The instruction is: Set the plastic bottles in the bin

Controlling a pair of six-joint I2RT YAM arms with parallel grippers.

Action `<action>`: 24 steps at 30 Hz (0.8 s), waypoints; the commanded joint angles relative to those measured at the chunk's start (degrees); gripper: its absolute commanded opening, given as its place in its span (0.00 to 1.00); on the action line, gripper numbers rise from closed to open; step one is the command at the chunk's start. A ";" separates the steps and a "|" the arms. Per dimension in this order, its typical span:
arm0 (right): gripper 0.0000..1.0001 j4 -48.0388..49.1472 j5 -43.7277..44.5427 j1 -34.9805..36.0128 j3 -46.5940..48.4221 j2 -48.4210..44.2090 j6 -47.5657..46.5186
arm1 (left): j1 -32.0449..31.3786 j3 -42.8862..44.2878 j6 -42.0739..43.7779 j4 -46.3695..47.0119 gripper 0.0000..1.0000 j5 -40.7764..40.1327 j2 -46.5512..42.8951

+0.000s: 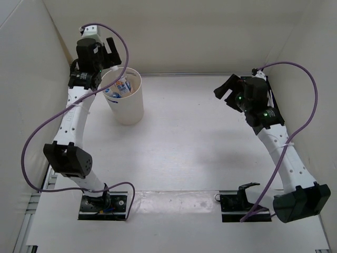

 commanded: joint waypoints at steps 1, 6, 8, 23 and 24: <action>0.90 4.62 -5.84 -2.80 0.23 1.70 5.73 | 2.78 -3.22 1.97 1.84 1.00 -0.86 -5.93; 0.90 9.53 -12.44 -9.30 -3.28 4.77 15.49 | 5.68 -15.10 -1.45 7.55 1.00 1.07 -11.74; 0.90 10.07 -12.98 -10.35 -3.29 6.00 16.12 | 5.95 -21.60 -1.81 8.00 1.00 1.85 -14.46; 0.90 -2.65 -11.13 -13.17 3.65 16.55 11.38 | 10.08 -44.03 -9.45 9.93 1.00 4.68 -24.84; 0.90 -4.23 -11.13 -13.17 4.53 16.64 11.02 | 10.08 -43.95 -9.19 10.11 1.00 4.59 -24.93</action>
